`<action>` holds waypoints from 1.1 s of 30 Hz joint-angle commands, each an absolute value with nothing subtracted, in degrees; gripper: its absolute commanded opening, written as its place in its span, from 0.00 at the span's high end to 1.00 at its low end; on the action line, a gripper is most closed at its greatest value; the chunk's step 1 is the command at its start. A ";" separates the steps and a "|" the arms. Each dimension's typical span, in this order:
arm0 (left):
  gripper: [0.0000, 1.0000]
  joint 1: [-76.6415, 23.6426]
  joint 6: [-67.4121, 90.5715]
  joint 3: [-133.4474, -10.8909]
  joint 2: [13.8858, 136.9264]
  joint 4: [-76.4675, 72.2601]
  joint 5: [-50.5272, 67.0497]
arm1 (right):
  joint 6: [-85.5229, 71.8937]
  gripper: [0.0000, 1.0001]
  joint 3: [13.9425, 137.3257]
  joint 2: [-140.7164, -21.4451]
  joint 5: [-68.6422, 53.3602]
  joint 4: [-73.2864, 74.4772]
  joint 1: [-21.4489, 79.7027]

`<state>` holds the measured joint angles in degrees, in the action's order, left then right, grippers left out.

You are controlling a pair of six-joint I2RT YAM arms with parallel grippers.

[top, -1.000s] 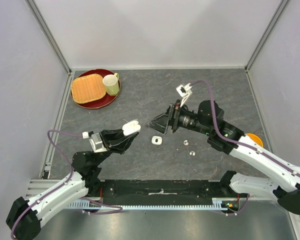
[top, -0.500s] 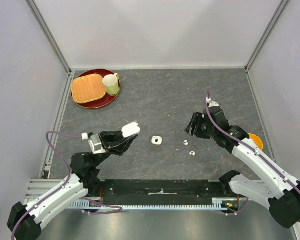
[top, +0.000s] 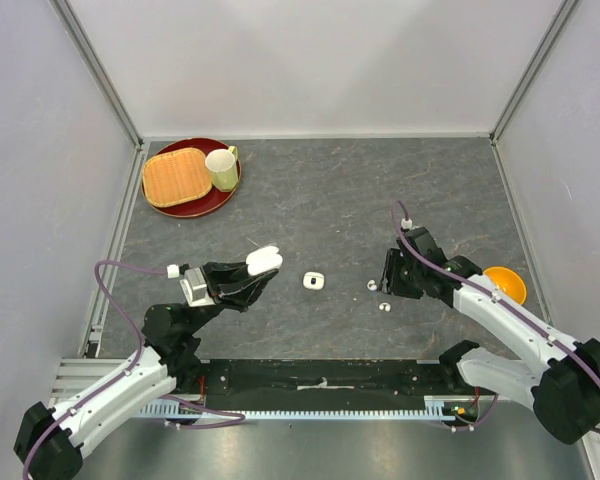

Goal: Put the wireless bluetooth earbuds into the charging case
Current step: Adjust the earbud at the center of the board.

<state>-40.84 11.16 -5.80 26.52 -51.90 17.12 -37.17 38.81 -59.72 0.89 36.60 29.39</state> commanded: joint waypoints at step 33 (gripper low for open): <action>0.98 -40.69 12.92 -5.19 27.69 -52.91 17.32 | -39.55 0.61 28.92 -66.44 -4.21 25.84 24.87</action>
<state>-40.84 11.22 -5.41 27.64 -51.83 17.08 -38.76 30.00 -66.19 -2.55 28.51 25.26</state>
